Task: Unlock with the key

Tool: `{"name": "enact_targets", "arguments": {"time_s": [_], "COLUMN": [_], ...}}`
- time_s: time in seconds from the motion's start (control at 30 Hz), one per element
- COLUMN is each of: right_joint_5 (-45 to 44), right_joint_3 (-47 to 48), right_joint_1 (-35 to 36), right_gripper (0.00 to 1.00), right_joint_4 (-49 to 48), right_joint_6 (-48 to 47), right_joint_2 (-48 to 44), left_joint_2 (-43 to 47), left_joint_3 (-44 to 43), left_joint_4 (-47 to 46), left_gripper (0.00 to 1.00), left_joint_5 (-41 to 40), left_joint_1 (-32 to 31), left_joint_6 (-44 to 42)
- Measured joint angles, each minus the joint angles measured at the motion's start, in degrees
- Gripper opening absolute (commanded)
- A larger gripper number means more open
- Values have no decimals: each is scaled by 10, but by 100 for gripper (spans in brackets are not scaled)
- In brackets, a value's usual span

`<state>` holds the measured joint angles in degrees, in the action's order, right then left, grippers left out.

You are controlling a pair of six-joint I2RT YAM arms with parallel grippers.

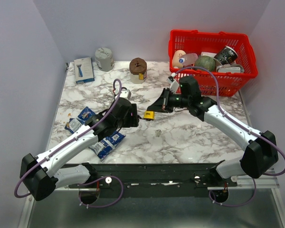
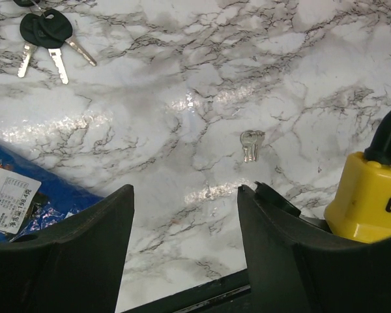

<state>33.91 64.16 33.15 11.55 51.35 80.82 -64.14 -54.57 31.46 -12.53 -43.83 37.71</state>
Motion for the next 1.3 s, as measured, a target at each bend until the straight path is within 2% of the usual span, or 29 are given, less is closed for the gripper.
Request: {"name": "enact_targets", "arguments": {"time_s": [0.43,1.13,1.3], "right_joint_5": [33,39,39], "right_joint_3": [-20,-46,-50], "right_joint_1": [0,1,1], "right_gripper": [1,1,1], "right_joint_4": [-21,-77,-85], "right_joint_6": [4,21,21], "right_joint_2": [1,14,14], "left_joint_2": [1,1,2], "left_joint_3": [2,42,42], "left_joint_4": [-41,-125,-121], "left_gripper": [74,75,79], "left_joint_5": [-4,62,62], "left_joint_1": [4,16,19], "left_joint_6": [14,20,28]}}
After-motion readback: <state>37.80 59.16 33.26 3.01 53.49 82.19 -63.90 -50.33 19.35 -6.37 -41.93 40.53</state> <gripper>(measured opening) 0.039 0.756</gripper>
